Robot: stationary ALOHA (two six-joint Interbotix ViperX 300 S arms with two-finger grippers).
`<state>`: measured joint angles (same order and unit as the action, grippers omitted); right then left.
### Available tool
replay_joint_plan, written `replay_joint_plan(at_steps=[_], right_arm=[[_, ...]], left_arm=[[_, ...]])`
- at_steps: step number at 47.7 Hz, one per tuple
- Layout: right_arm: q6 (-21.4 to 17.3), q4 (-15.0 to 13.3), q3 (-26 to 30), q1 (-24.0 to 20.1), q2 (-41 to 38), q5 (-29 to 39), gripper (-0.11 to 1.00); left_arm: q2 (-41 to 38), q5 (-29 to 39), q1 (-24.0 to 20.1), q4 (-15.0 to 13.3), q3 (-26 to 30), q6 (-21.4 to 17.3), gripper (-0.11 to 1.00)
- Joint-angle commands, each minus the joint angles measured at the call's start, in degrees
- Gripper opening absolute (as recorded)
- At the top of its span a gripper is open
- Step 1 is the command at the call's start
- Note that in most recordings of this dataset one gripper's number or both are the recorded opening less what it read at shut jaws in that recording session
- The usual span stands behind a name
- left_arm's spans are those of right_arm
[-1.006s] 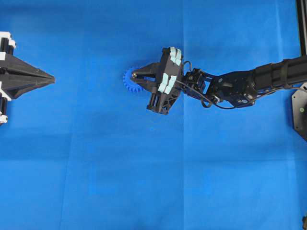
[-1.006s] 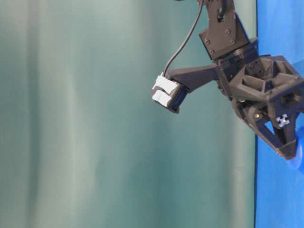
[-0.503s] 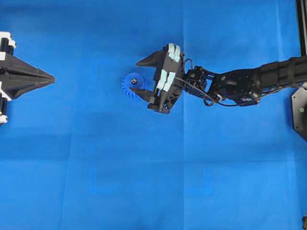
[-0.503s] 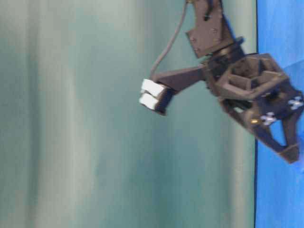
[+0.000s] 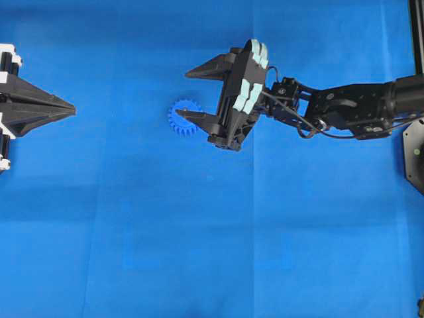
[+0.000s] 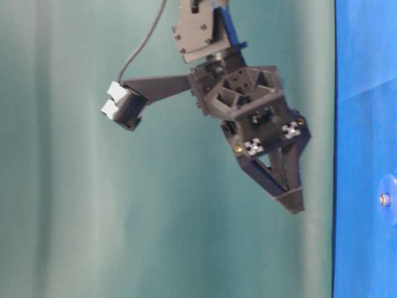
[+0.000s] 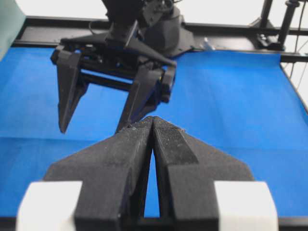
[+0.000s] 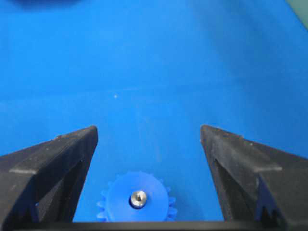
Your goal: Insert the shaft placed at a random location into the center hole of the small gear at another random location.
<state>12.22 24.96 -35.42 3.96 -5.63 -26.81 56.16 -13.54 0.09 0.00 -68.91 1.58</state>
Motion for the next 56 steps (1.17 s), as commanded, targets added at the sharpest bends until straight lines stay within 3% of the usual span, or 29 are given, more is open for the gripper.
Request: replay_joint_plan(at_steps=[1,56], right_arm=[[0.1,-0.1,0.4,-0.1,1.6,0.2,0.8],[-0.1,-0.1,0.4,-0.1,1.7,0.9,0.8]], left_arm=[[-0.2,-0.3,-0.1,0.1,0.5,0.1,0.0],[-0.3,-0.3,-0.1,0.1,0.4,0.1,0.0]])
